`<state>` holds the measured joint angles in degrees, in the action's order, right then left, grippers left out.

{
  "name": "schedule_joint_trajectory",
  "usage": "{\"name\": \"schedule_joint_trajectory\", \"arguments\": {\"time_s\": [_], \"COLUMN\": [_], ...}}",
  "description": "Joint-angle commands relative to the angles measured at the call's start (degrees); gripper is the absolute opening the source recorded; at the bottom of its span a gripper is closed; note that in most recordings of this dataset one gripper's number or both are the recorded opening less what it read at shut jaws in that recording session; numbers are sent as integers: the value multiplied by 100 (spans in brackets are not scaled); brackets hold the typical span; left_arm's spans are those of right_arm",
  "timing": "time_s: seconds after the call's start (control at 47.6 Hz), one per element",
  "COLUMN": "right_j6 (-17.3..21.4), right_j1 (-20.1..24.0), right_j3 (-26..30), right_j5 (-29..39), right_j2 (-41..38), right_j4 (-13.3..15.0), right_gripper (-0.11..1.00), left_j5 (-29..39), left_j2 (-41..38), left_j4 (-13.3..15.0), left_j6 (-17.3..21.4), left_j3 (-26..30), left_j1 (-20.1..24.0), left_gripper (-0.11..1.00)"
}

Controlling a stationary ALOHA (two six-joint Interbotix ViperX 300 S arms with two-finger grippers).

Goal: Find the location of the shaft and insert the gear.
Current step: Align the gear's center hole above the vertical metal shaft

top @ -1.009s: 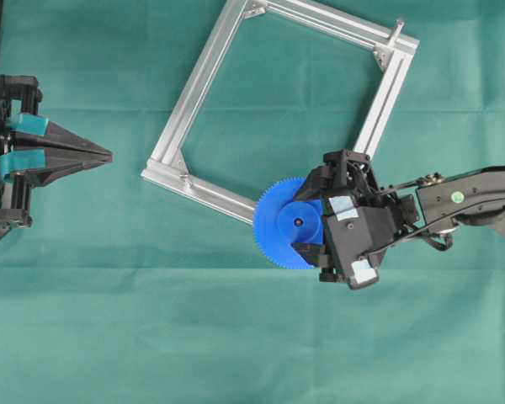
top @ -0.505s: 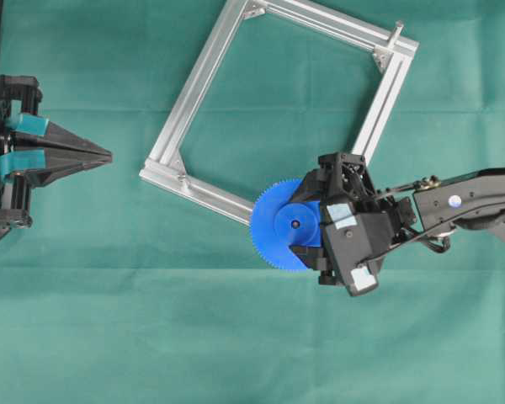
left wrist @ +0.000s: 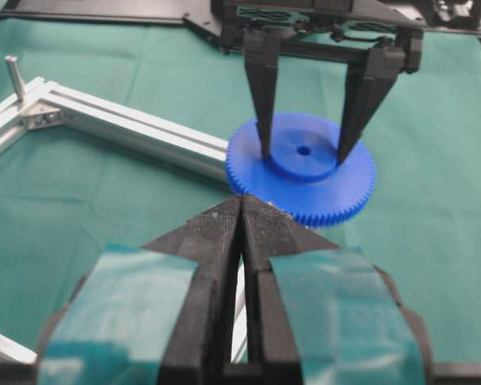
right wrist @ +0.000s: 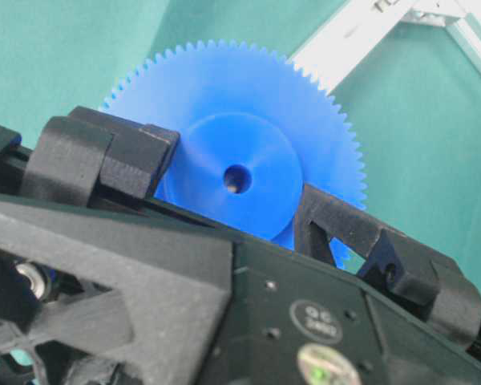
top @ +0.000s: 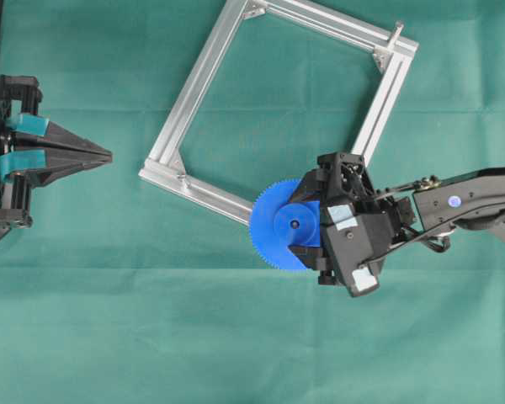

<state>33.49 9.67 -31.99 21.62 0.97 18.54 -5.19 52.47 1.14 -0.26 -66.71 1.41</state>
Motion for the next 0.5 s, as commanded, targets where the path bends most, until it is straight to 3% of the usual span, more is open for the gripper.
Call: {"name": "schedule_joint_trajectory", "arguments": {"time_s": [0.0,0.483], "right_j6": [9,448], "right_j1": [26,18], "right_j3": [44,-9], "right_j5": [-167,-211], "right_j2": [18,-44], "right_j4": [9,-9], "right_gripper": [69,69], "left_j5": [-35,-35], "left_j2": [-35,-44], "left_j4": [9,9], "left_j6": [-9,-9], "left_j3": [141,149], "left_j1": [18,9], "left_gripper": [1,1]}}
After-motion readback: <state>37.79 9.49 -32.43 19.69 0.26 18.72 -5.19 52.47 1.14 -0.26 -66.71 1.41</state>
